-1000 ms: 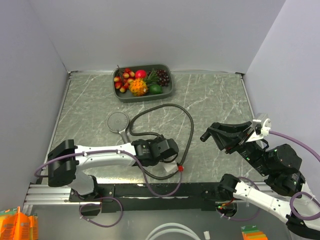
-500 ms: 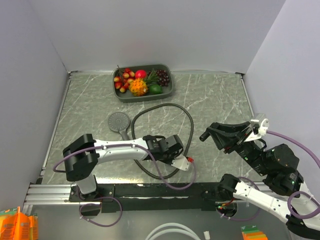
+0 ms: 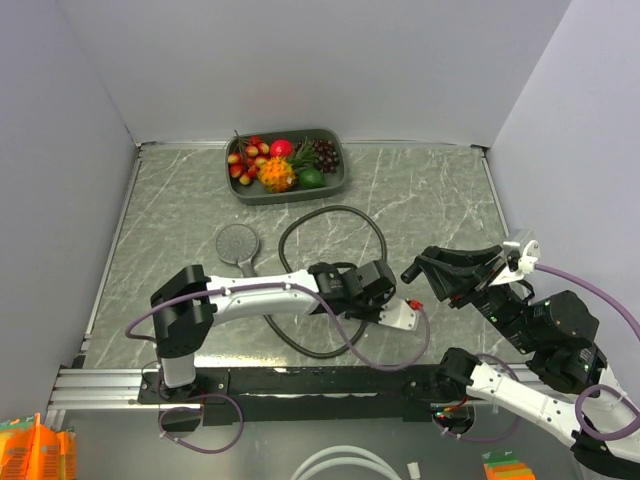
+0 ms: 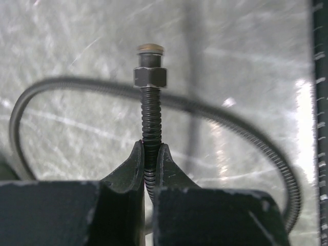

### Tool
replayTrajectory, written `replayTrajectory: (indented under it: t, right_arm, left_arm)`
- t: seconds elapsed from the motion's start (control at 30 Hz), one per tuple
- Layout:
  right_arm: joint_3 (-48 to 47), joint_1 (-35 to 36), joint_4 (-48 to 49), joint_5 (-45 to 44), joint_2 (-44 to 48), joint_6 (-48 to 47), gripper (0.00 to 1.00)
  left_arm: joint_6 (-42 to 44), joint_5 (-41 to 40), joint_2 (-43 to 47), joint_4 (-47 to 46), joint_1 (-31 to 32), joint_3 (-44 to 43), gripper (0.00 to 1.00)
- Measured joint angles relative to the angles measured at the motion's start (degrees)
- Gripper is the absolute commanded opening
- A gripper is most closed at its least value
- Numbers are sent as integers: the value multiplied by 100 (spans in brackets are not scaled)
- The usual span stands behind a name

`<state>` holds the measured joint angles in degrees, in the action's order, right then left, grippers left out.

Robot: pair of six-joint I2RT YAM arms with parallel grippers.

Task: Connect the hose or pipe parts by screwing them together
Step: Pick up the pipeline from the center of the board.

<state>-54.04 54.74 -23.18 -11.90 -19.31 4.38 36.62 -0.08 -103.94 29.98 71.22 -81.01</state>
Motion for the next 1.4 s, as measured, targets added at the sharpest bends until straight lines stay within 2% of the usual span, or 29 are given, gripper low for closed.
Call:
replayTrajectory:
  t: [0.1,0.37,0.43,0.47,0.5,0.53,0.57,0.7,0.73,0.77,0.9,1.2,1.4]
  right_arm:
    - [0,0,-4,-33,61,-2,0]
    - [-7,0,-7,-68,197,-22,0]
    - [-7,0,-7,-68,197,-22,0]
    - [-7,0,-7,-68,199,-22,0]
    - [-7,0,-7,-68,199,-22,0]
    - [-7,0,-7,-68,199,-20,0]
    - [-7,0,-9,-68,199,-20,0]
    - [-7,0,-7,-68,197,-20,0]
    - [-7,0,-7,-68,197,-20,0]
    - [-7,0,-7,-68,197,-20,0]
    - [-7,0,-7,-68,197,-17,0]
    - [-7,0,-4,-70,199,-2,0]
    - [-4,0,-7,-72,223,-2,0]
  left_arm:
    - [-76,83,-57,-109,142,98,1]
    - [-151,116,-278,-378,175,1224,2]
    - [-153,76,-275,-428,127,1255,12]
    - [-166,74,-275,-474,109,1263,23]
    - [-177,66,-278,-511,87,1303,29]
    - [-160,66,-264,-518,70,1314,44]
    - [-179,70,-260,-529,57,1318,53]
    - [-317,87,-232,-450,0,1239,60]
    - [-363,138,-232,-337,-7,1191,69]
    - [-420,192,-232,-227,-7,1139,72]
    - [-605,439,-234,61,-4,839,75]
    - [-1047,1331,-455,597,-295,-240,74]
    - [-1244,1799,-457,527,-455,-57,71]
